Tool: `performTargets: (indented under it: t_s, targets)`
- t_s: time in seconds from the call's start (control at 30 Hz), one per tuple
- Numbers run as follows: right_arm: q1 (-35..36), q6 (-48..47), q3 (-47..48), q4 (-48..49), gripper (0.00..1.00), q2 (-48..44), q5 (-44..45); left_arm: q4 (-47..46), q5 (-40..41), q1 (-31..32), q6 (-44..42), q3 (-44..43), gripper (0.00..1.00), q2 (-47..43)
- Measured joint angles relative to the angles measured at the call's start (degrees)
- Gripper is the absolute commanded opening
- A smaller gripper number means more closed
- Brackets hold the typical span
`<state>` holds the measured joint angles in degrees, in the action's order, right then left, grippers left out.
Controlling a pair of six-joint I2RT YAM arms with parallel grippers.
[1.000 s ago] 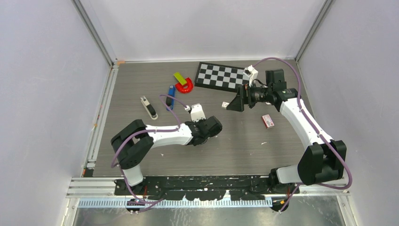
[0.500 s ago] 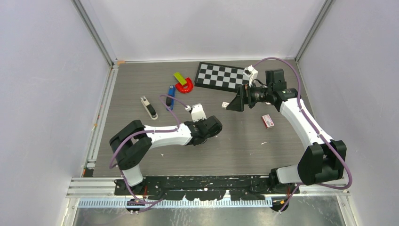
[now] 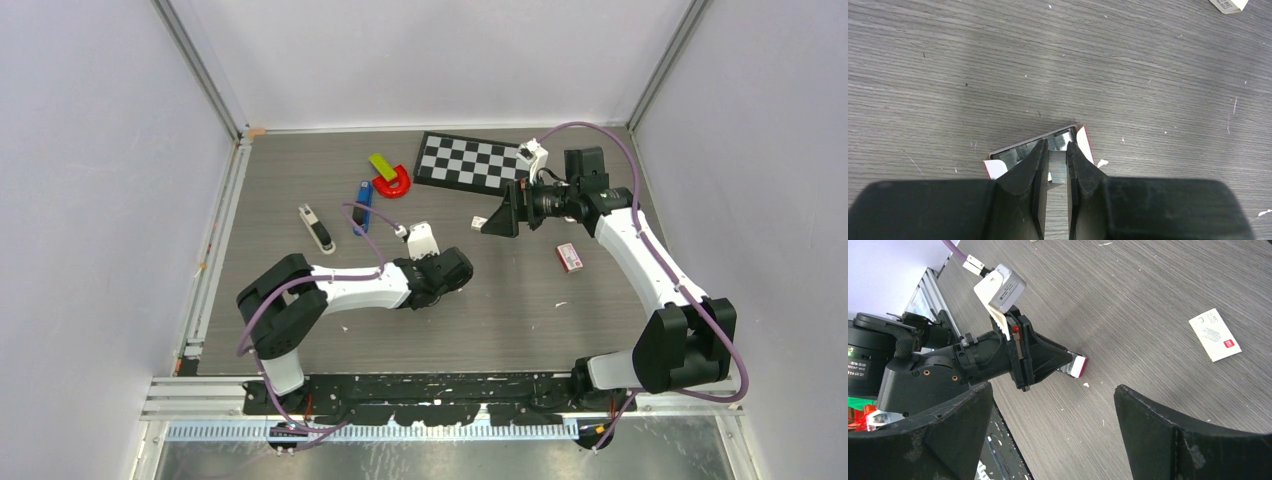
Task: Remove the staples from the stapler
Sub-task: Place the staple in the staple box.
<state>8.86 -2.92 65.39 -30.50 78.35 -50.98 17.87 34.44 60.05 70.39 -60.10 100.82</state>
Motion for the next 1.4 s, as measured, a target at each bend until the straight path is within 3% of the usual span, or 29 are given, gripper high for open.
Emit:
performTargets:
  t_s: [0.8,1.1,1.4]
  targets:
    - [-0.1,0.0,0.0,0.0,0.95,0.0,-0.3,0.0,-0.5,0.3,2.0,1.1,0.08,0.0]
    - [-0.1,0.0,0.0,0.0,0.95,0.0,-0.4,0.2,-0.4,0.3,2.7,1.1,0.22,0.0]
    - [-0.1,0.0,0.0,0.0,0.95,0.0,-0.4,0.7,-0.4,0.3,2.7,0.9,0.29,0.0]
